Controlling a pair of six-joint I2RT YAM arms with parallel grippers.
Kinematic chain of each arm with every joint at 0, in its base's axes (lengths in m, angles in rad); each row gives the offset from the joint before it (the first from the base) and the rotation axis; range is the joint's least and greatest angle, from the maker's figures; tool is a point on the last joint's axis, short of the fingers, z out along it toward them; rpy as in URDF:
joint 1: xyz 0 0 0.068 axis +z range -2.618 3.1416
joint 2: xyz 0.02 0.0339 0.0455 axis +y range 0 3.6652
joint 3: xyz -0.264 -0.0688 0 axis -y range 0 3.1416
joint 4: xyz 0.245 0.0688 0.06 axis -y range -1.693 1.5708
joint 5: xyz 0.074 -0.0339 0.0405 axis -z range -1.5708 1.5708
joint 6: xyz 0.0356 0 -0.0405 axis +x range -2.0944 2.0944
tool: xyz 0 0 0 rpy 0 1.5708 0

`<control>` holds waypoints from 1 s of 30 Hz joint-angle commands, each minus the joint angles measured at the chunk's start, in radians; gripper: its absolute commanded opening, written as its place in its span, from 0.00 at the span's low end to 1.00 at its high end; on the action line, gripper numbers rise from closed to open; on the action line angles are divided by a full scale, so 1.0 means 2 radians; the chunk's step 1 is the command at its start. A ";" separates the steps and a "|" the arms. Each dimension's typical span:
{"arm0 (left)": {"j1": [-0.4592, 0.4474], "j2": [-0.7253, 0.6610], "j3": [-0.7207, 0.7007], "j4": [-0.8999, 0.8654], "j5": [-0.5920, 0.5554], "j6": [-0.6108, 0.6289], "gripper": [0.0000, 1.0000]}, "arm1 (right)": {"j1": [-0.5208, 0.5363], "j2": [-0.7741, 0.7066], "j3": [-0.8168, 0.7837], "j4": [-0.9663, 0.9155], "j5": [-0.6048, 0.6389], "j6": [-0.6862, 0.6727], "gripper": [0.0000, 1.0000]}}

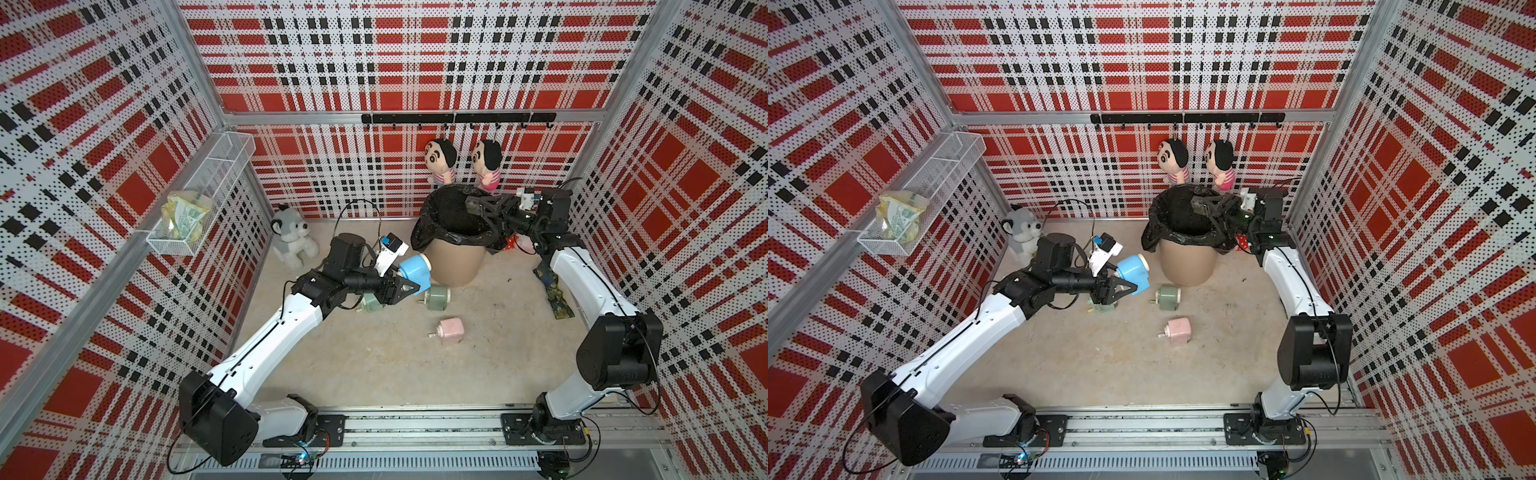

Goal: Take out the pencil sharpener tray and clean the shavings
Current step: Pour the shavings into the trash bin.

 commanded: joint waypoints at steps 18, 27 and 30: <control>0.010 -0.010 0.003 0.023 0.013 -0.011 0.53 | 0.012 -0.080 -0.132 0.251 0.066 0.310 0.51; 0.011 -0.005 0.008 0.025 0.015 -0.019 0.53 | 0.032 -0.086 -0.155 0.264 0.120 0.369 0.51; 0.010 -0.004 0.011 0.026 0.015 -0.021 0.53 | 0.039 -0.089 -0.160 0.270 0.136 0.379 0.51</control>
